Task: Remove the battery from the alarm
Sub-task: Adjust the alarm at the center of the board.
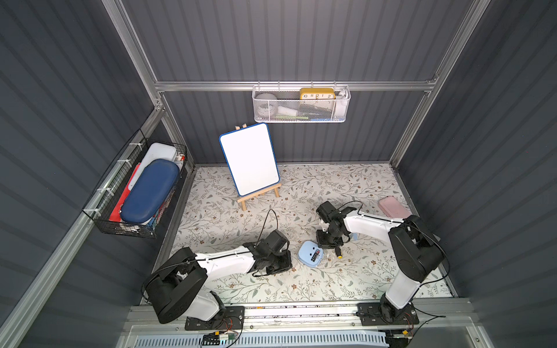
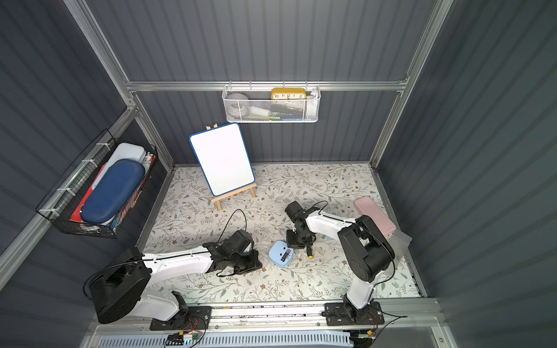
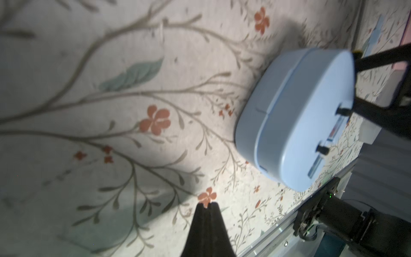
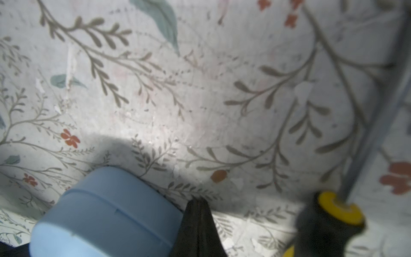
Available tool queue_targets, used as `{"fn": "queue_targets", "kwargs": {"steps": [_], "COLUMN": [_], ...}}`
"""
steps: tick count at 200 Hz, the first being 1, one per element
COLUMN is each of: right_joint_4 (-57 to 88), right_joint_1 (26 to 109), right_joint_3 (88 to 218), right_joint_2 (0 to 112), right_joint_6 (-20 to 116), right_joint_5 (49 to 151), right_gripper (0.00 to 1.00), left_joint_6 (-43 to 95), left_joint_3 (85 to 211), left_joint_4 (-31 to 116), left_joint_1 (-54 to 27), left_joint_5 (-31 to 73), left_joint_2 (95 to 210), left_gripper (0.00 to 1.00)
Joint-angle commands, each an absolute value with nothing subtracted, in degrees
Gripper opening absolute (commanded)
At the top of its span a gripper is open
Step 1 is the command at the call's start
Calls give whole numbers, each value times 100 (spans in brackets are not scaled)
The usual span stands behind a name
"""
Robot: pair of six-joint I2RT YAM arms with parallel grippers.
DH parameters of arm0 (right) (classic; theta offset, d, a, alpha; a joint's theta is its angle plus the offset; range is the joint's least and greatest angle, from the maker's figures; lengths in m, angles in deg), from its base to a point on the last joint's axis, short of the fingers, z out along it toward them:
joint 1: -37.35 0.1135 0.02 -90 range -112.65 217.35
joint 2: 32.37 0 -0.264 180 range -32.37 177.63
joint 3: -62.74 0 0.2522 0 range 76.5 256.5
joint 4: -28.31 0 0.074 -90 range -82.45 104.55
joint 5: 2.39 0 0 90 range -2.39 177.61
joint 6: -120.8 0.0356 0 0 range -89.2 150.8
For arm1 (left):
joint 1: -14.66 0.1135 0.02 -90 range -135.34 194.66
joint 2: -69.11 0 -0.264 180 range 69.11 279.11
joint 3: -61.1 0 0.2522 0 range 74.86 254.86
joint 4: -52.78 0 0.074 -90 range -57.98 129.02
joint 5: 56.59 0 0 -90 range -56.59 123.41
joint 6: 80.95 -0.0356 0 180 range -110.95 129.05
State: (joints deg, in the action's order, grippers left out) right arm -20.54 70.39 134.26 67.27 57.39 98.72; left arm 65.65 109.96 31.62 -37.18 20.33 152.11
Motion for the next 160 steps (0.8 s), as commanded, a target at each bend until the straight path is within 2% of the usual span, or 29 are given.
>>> {"fn": "queue_targets", "kwargs": {"steps": [1,23,82,160], "right_joint_4": [-2129,-2179,-2178,-2210], "right_joint_1": [7138,7172,7229,7352], "right_joint_3": [13261,13240,13231,13163], "right_joint_2": [6552,6460,6403,6359], "right_joint_6": [5902,5919,5968,5987], "right_joint_5": [9996,9957,10029,10122], "right_gripper": [0,0,0,0], "left_joint_6": [6651,6765,7274,6564], "left_joint_3": [11175,11408,11528,12039], "left_joint_4": [3401,3520,3661,3330], "left_joint_1": [-3822,-3939,-3909,-3310], "left_joint_5": [1704,1908,2245,2702], "left_joint_2": [15421,15781,15889,16248], "left_gripper": [0,0,0,0]}}
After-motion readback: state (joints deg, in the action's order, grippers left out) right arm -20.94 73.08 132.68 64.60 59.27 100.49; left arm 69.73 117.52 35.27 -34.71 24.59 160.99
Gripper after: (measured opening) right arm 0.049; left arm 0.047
